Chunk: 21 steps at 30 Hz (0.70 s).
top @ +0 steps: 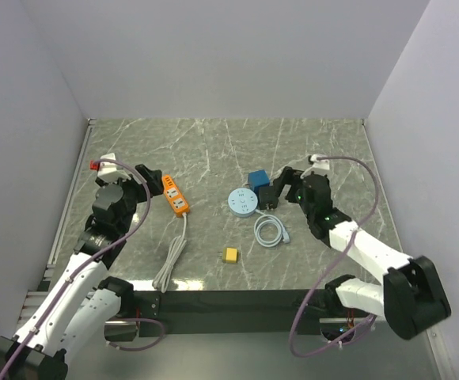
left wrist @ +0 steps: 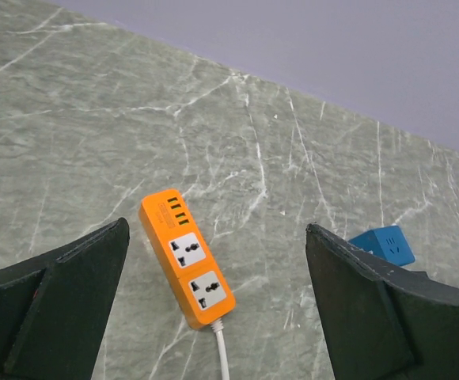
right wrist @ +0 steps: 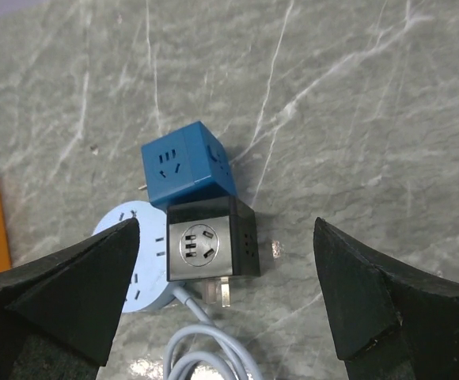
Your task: Insert the plug
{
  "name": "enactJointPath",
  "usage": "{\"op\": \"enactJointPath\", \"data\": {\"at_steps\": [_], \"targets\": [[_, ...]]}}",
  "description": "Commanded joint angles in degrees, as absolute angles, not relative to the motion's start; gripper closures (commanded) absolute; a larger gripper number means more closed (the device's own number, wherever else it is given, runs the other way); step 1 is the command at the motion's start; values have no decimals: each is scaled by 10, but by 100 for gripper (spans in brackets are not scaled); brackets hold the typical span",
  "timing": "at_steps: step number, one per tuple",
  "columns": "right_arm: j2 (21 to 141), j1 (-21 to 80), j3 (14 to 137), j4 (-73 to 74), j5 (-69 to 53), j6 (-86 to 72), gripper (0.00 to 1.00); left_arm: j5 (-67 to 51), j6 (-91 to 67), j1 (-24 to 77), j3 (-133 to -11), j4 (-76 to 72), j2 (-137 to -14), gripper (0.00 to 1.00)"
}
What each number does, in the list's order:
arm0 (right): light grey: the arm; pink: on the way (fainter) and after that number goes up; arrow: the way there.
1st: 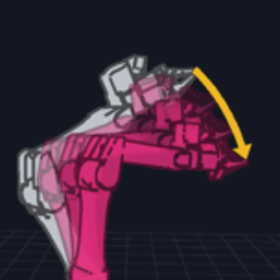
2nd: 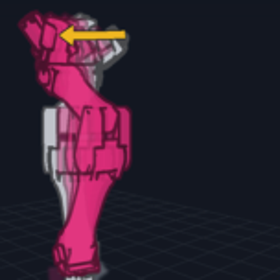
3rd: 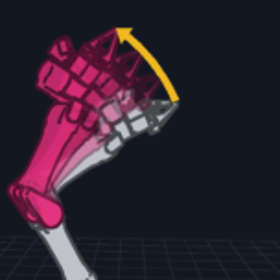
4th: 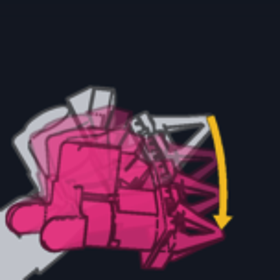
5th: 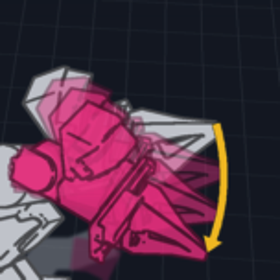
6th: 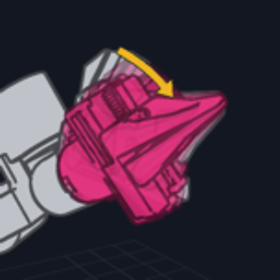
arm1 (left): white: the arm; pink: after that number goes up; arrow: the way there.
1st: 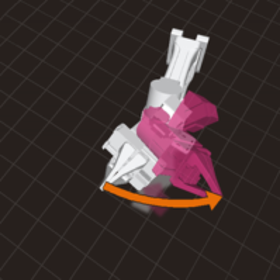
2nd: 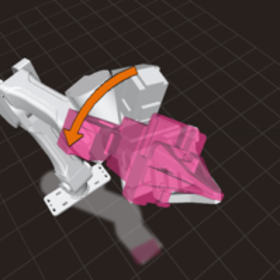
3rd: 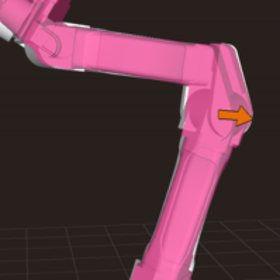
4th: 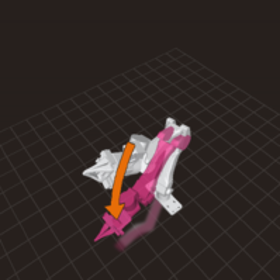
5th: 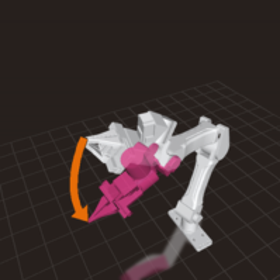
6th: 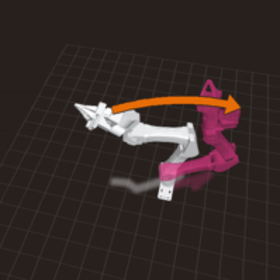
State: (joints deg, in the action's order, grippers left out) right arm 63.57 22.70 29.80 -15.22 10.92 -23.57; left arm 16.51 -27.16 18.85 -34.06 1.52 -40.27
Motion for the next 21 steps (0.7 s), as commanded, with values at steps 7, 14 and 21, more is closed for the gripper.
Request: {"op": "enactJointPath", "data": {"at_steps": [7, 14, 21], "targets": [[778, 269, 412, -106, 135, -215, 4, 102, -280, 191, -345, -29, -431, 1], [880, 301, 497, -30, 180, -206, 6, 98, -281, 192, -352, -23, -443, 2], [908, 308, 509, -4, 197, -206, 6, 87, -284, 192, -350, -25, -435, 2]]}}
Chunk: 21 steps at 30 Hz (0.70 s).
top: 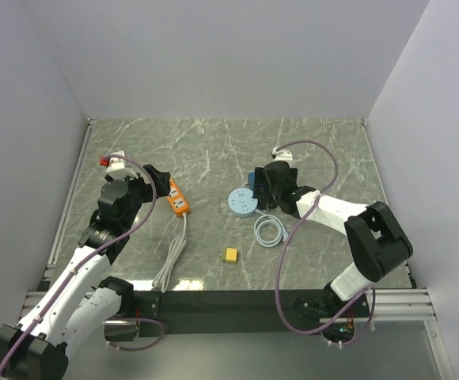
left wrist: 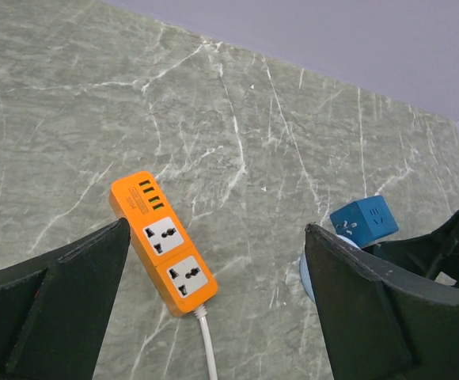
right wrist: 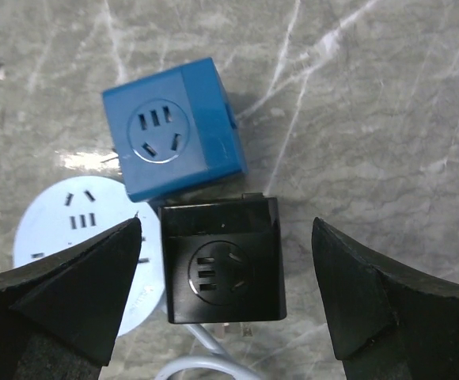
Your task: Insert the plug
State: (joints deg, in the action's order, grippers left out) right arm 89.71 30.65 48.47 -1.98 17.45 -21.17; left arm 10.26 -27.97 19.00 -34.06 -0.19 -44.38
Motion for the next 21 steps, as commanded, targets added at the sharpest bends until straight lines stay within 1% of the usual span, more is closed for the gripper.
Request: {"op": "enactJointPath", "data": {"at_steps": [1, 8, 11, 14, 15, 17, 18, 20, 21], "targets": [[915, 308, 511, 6, 193, -206, 6, 81, -285, 192, -350, -26, -436, 2], [940, 308, 521, 20, 190, -211, 7, 69, -283, 193, -352, -28, -439, 2], [941, 307, 519, 20, 189, -213, 10, 60, -282, 193, -349, -31, -431, 2], [945, 302, 514, 10, 177, -211, 21, 53, -281, 193, -346, -33, -424, 2], [946, 297, 511, 2, 162, -210, 31, 46, -280, 193, -345, -35, -420, 2], [941, 295, 506, 1, 151, -209, 39, 38, -279, 193, -344, -37, -416, 2], [938, 293, 504, -13, 144, -208, 49, 29, -277, 193, -343, -40, -415, 2], [919, 292, 502, -16, 140, -204, 58, 15, -275, 193, -341, -45, -410, 2], [907, 291, 503, -13, 138, -202, 67, 1, -273, 193, -339, -50, -408, 2]]}}
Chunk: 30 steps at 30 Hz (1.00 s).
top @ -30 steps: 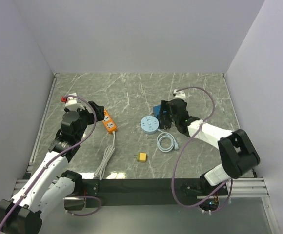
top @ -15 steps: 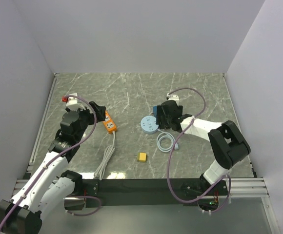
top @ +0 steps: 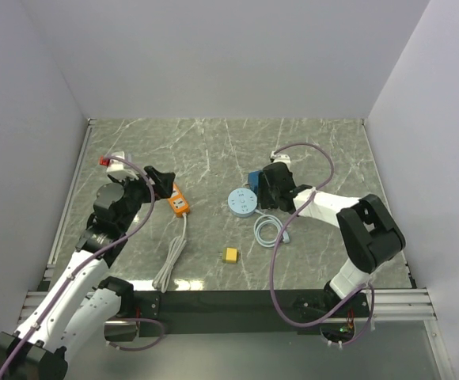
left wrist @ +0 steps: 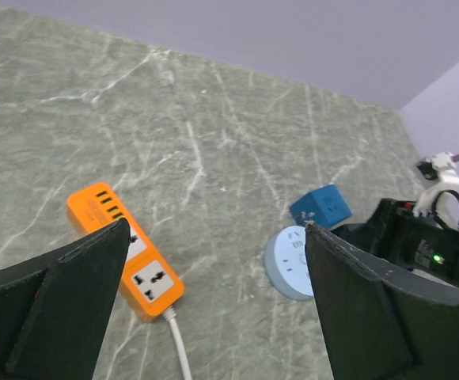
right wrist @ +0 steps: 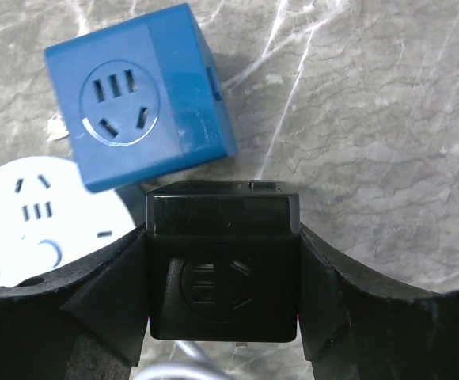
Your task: Insert the plug
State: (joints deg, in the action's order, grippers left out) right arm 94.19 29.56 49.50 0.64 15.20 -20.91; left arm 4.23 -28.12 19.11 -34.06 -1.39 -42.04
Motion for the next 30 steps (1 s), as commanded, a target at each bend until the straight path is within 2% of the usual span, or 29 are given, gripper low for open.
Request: {"op": "enactJointPath", "data": {"at_steps": [1, 3, 7, 9, 14, 17, 22, 30], "targets": [[880, 291, 502, -14, 135, -198, 71, -11, -272, 193, -334, -63, -405, 2], [847, 291, 501, -11, 129, -194, 82, -32, -272, 193, -330, -74, -401, 2], [739, 288, 489, -20, 81, -184, 94, -117, -271, 193, -323, -100, -399, 2], [694, 281, 472, -40, 5, -187, 98, -152, -276, 195, -316, -132, -399, 2], [632, 274, 452, -78, -166, -208, 100, -317, -315, 200, -294, -233, -403, 3], [606, 272, 439, -123, -244, -238, 100, -350, -324, 224, -294, -283, -415, 4], [592, 272, 418, -237, -395, -321, 100, -334, -314, 302, -310, -311, -447, 4], [589, 272, 376, -460, -501, -470, 100, -286, -294, 379, -326, -333, -507, 4]]}}
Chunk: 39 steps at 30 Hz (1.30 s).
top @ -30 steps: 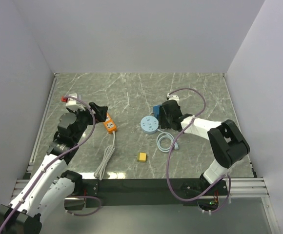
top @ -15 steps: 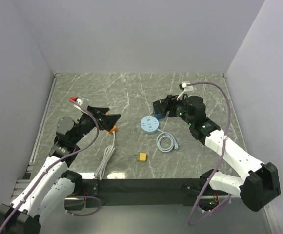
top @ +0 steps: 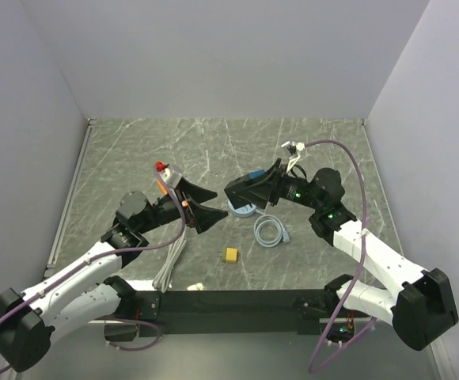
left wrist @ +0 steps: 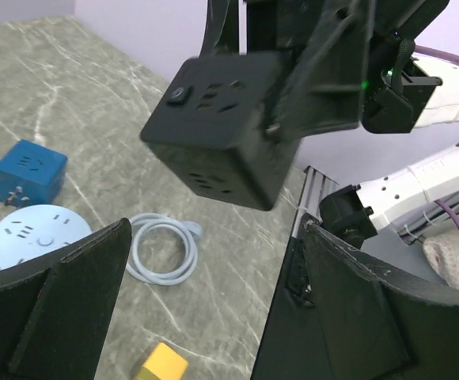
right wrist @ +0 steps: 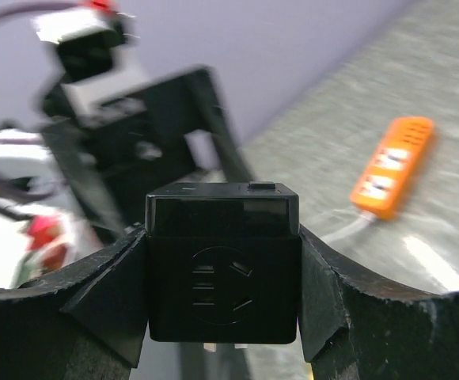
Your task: Insert the plug
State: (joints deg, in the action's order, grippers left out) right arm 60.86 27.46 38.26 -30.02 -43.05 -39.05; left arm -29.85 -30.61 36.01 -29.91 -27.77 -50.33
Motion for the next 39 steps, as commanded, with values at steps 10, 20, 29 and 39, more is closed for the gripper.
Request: {"op": "enactJointPath", "data": {"at_steps": [10, 20, 29, 39], "targets": [[597, 272, 354, -540, -518, -528, 100, -256, -311, 438, -341, -417, -559, 3], [597, 272, 350, -548, -519, -532, 100, -258, -337, 449, -342, -479, -577, 3], [599, 272, 340, -574, -522, -550, 100, -261, -340, 454, -355, -492, -607, 3], [601, 272, 337, -561, -501, -538, 100, -299, -341, 472, -357, -499, -633, 57]]}}
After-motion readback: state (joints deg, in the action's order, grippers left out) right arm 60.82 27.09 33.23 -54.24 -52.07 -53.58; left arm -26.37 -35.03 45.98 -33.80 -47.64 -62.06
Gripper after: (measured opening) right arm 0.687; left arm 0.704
